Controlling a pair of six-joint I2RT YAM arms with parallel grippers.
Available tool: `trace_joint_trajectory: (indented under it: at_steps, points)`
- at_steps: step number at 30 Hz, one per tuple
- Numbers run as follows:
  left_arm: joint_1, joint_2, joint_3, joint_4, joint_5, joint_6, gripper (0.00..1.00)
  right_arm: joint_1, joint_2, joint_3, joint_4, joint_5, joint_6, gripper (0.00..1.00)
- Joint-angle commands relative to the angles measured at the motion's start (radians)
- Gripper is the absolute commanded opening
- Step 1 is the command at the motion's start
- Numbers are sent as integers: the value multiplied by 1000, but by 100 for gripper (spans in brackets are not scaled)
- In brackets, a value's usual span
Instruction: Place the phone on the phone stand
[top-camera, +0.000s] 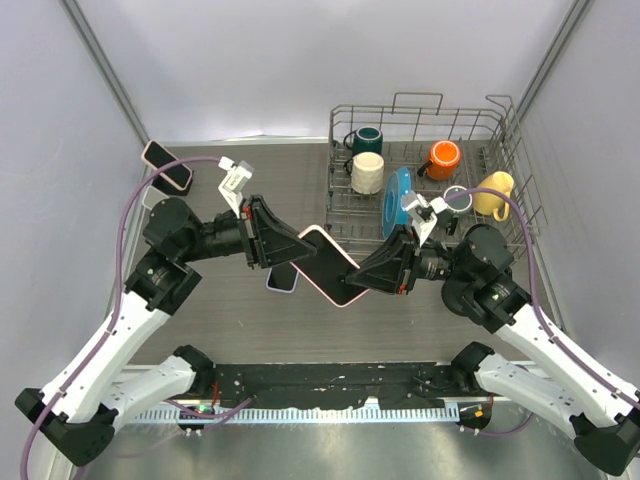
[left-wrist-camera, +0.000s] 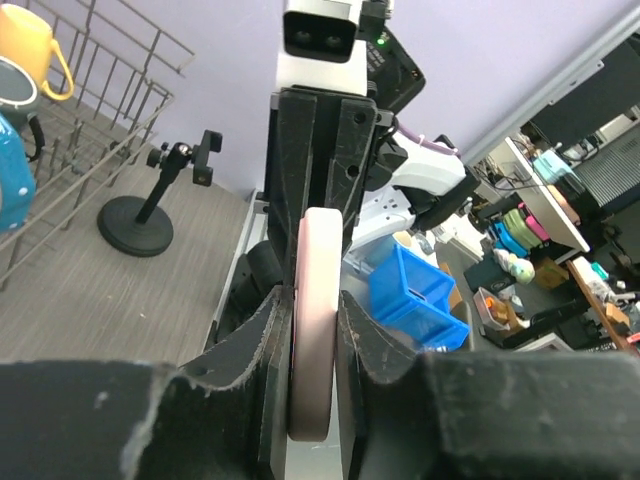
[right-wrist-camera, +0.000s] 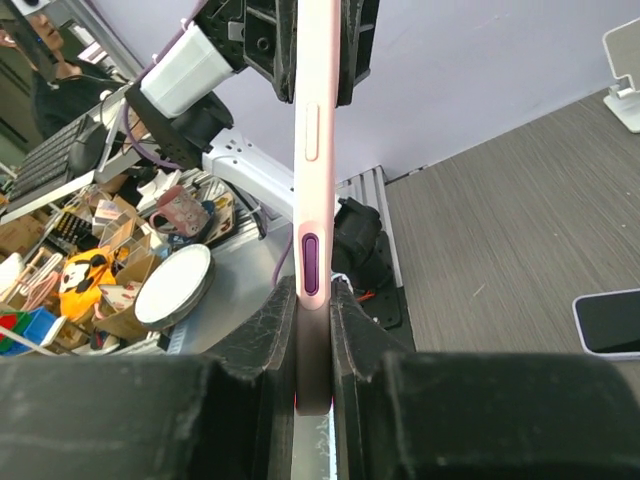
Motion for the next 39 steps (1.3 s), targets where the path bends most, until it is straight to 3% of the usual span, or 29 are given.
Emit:
trace_joint_trajectory:
  at_steps: [1,2,3,4,5,6,7,9,12,13,15,16,17,20,22,23,25,30,35,39]
  points:
    - [3,-24,5,97,52,-37,22,1,13,50,150,-38,42,1]
    - [3,-24,9,87,44,-37,16,3,18,52,152,-43,45,1]
    - [3,-23,14,71,32,-30,1,3,22,53,150,-46,44,1]
    - [3,-24,41,30,6,20,0,3,28,61,147,-44,33,2]
    - [3,-27,66,-125,-46,72,0,3,36,70,92,-38,16,14]
    - [3,-30,92,-213,-160,119,0,3,36,82,45,12,-8,34]
    - [3,-35,148,-298,-236,160,0,3,38,105,-6,46,-39,64]
    - [3,-40,195,-482,-415,260,0,3,24,119,-141,150,-122,83]
    - [8,-59,279,-637,-596,320,0,3,2,144,-307,375,-206,84]
    - [11,-64,317,-668,-720,332,0,3,-1,159,-344,519,-217,85]
    - [15,-56,375,-780,-898,357,0,3,2,170,-431,627,-240,85]
    - [17,-53,393,-814,-1065,367,0,3,7,173,-445,670,-246,85]
    - [25,-34,409,-881,-1142,375,0,3,8,175,-460,675,-252,85]
    - [83,-18,408,-860,-1272,464,0,3,13,168,-459,642,-248,85]
    - [167,-20,338,-744,-1236,544,0,3,16,161,-450,626,-237,85]
    - [289,-14,313,-701,-1143,558,0,4,18,158,-447,617,-235,85]
    - [411,0,215,-565,-1047,565,0,3,16,153,-445,612,-232,85]
    - [849,132,20,-301,-643,558,0,3,-4,136,-445,586,-235,85]
    - [1005,239,-8,-115,-467,617,0,3,-15,116,-451,551,-222,85]
    - [1036,370,115,-145,-376,772,0,3,-16,92,-450,511,-212,85]
